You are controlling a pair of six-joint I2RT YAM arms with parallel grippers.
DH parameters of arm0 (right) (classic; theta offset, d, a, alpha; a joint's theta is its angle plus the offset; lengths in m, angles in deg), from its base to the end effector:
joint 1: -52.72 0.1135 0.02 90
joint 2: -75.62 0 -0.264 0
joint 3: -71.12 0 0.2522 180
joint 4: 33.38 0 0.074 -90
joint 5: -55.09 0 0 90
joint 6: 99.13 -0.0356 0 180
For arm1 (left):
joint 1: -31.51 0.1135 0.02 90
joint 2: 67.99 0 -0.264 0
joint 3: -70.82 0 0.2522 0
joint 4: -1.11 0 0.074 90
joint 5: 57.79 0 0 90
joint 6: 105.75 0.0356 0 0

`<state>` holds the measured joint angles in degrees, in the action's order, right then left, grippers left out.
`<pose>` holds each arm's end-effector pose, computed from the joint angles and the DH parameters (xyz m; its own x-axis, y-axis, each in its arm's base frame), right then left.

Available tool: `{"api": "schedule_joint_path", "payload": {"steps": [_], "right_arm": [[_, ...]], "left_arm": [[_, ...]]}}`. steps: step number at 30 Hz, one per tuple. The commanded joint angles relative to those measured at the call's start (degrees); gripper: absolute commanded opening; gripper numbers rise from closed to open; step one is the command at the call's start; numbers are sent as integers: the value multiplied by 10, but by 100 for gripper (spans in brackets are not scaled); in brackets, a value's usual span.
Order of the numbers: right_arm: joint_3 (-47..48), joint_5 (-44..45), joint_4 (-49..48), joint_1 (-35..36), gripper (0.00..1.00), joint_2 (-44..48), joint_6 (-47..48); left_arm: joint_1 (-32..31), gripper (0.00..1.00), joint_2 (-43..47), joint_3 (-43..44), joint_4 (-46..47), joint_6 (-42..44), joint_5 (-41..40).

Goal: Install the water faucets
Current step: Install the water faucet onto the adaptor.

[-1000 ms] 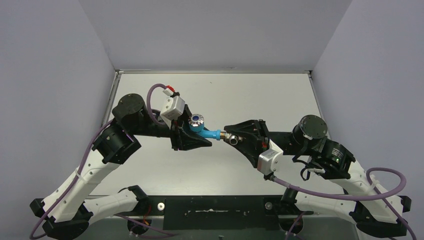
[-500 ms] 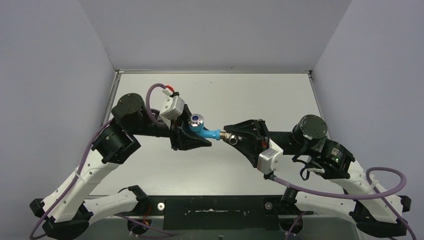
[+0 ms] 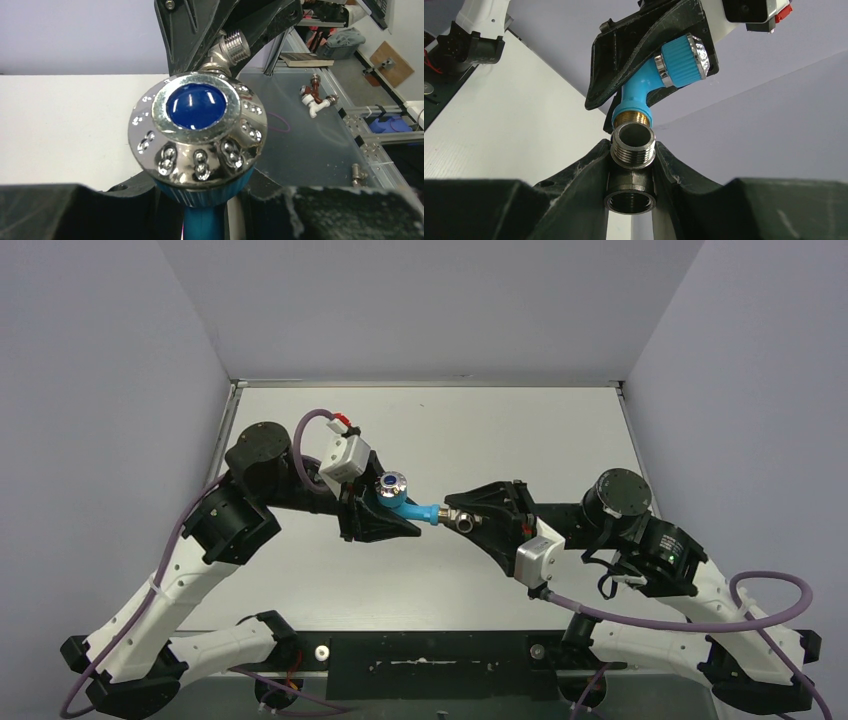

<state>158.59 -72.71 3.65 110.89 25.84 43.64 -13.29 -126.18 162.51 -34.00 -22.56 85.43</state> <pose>0.0612 0.1400 0.4705 0.7956 0.0887 -0.5994 -0.5969 -0.0551 -0.8004 0.1122 -0.1516 0.4744 -0.1372 0.0362 -0.9899 0.9806 -0.1360 -0.1409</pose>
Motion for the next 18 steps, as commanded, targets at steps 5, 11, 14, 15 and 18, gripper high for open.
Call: {"api": "schedule_joint_path", "payload": {"steps": [5, 11, 14, 15, 18], "right_arm": [[13, 5, -22, 3, 0, -21, -12], [-16, 28, -62, 4, 0, -14, -46], [-26, 38, -79, 7, 0, -14, -71], [-31, 43, -91, 8, 0, -13, -83], [-48, 53, -129, 9, 0, -7, -114]], "left_arm": [[-2, 0, -6, 41, -30, 39, 4], [-2, 0, -3, 35, -18, 37, -6], [-2, 0, -3, 34, -15, 39, -8], [-2, 0, -2, 31, -12, 38, -9], [-2, 0, 3, 20, 4, 33, -10]]}}
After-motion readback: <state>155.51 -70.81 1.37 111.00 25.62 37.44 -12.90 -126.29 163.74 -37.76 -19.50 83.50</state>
